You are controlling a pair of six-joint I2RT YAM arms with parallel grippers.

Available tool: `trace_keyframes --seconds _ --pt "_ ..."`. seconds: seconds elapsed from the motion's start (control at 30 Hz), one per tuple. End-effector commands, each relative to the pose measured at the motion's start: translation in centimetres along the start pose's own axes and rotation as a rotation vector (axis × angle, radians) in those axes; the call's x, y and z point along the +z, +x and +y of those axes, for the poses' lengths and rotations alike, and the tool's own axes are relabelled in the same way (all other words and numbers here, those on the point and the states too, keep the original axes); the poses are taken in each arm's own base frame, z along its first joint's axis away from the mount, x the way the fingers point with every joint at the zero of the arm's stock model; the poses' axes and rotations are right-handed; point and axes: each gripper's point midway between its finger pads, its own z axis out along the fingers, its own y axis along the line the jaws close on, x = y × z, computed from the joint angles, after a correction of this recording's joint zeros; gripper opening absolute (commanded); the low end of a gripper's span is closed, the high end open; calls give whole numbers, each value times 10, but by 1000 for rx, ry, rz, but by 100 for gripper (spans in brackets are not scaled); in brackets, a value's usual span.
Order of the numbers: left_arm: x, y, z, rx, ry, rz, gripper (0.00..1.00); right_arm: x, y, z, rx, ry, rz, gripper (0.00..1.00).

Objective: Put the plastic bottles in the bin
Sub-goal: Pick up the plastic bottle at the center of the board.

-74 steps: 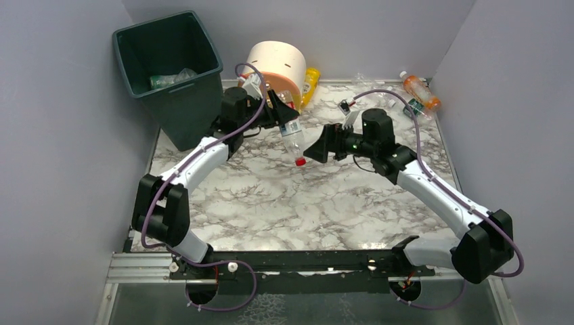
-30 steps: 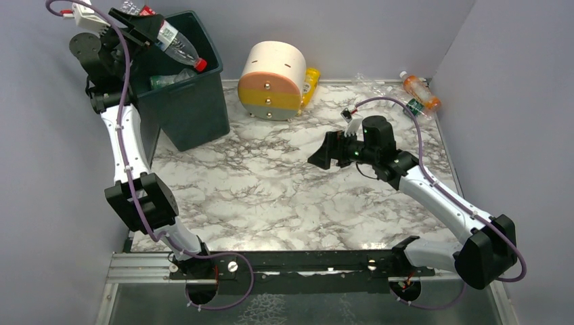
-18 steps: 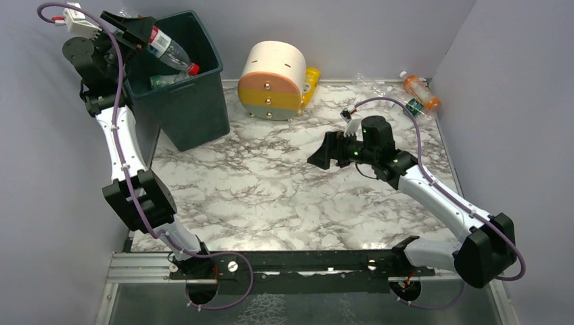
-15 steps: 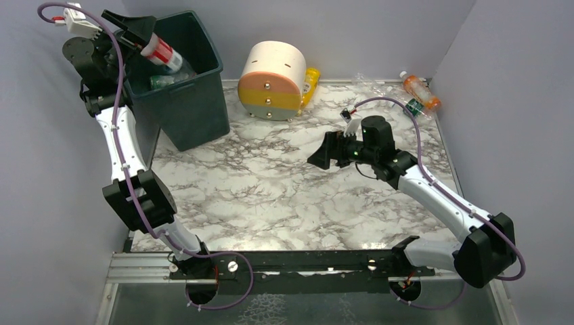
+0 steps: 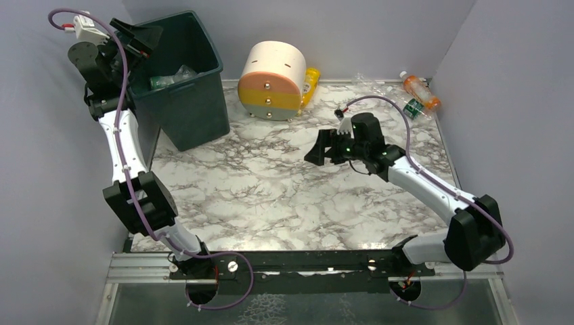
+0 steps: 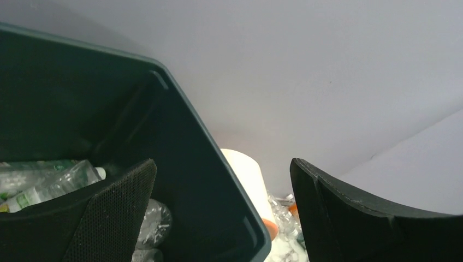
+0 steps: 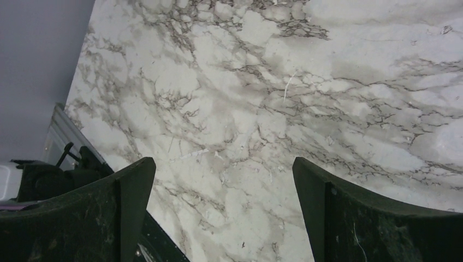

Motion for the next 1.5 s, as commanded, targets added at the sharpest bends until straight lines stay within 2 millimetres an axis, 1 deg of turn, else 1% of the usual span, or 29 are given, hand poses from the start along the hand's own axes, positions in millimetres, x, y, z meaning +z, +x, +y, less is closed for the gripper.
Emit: trace_keyframes --seconds 0.0,0.07,0.17,0.23,0.3,0.33,0.37,0.43,0.47,0.57,0.7,0.77,0.87,1.0,1.3,1.47 --pt "-19 16 -33 53 51 50 99 18 -28 -21 3 98 -52 100" --pt "-25 26 -45 58 66 65 99 27 -34 -31 21 119 -56 99" --pt "-34 46 -55 60 76 98 99 37 -51 -56 55 168 -81 96" --pt "-40 63 -61 56 83 122 99 47 -66 -77 76 196 -99 94" --pt "-45 82 -68 56 94 150 99 56 -82 -99 97 233 -124 88" --pt "-47 93 -69 58 94 168 99 62 -87 -109 117 241 -125 86" --pt "-49 102 -70 56 94 185 99 67 -95 -115 136 233 -135 83" --pt "-54 118 -74 56 101 213 99 80 -112 -124 148 204 -170 80" --pt "-56 128 -71 50 94 230 99 87 -121 -126 143 194 -190 79" --pt "-62 151 -71 40 100 276 99 116 -139 -138 145 185 -201 78" --pt "-70 177 -73 34 108 325 99 151 -159 -148 163 144 -225 75" --pt "-74 188 -73 32 108 350 99 167 -164 -156 181 144 -226 74" --pt "-76 198 -71 35 102 375 99 183 -170 -169 201 171 -235 74" --pt "-77 204 -69 38 101 390 99 198 -171 -184 225 194 -241 73" --pt "-73 206 -70 47 103 403 99 228 -168 -202 275 190 -243 73" --pt "-72 205 -70 57 102 409 99 240 -164 -211 302 187 -243 75"
